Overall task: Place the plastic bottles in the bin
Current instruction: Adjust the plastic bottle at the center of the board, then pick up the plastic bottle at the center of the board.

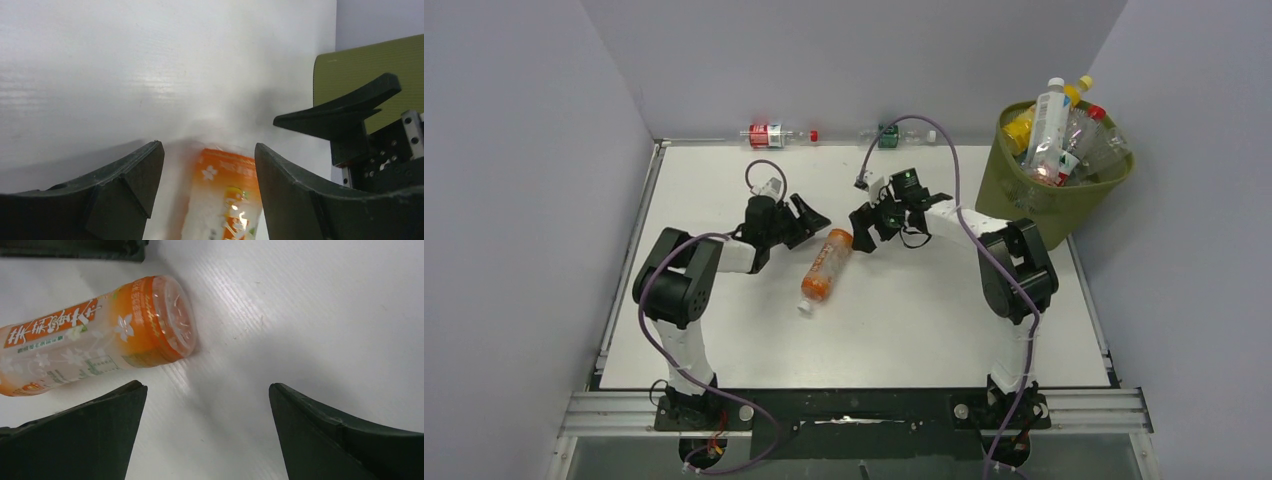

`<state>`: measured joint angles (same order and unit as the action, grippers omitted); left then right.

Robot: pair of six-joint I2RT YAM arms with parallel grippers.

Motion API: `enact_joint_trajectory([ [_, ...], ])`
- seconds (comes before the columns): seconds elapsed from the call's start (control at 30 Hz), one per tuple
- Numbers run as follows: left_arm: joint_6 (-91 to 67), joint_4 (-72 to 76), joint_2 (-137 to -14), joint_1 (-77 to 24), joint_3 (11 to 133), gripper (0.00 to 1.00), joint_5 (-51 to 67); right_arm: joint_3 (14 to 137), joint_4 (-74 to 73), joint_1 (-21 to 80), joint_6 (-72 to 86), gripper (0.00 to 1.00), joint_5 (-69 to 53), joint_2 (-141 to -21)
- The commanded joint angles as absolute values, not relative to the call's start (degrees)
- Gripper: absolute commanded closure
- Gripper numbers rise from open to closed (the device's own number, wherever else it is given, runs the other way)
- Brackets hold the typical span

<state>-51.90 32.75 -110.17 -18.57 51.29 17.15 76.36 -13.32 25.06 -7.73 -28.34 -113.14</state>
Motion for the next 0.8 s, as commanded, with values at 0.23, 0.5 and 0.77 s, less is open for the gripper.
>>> enact_joint_trajectory([
  [0.23,-53.9,34.0,-96.8,-21.5,40.4,0.34,16.7,74.1,-19.3,28.7,14.0,0.02,-16.1,-100.2],
  [0.5,-53.9,31.7,-90.0,-23.5,36.6,0.34,14.7,67.1,-14.2,31.4,33.6,0.02,-20.7,-96.2],
  [0.77,-54.0,30.0,-86.0,-26.6,34.1,0.33,12.5,62.3,-10.8,32.8,45.1,0.02,-18.8,-96.5],
])
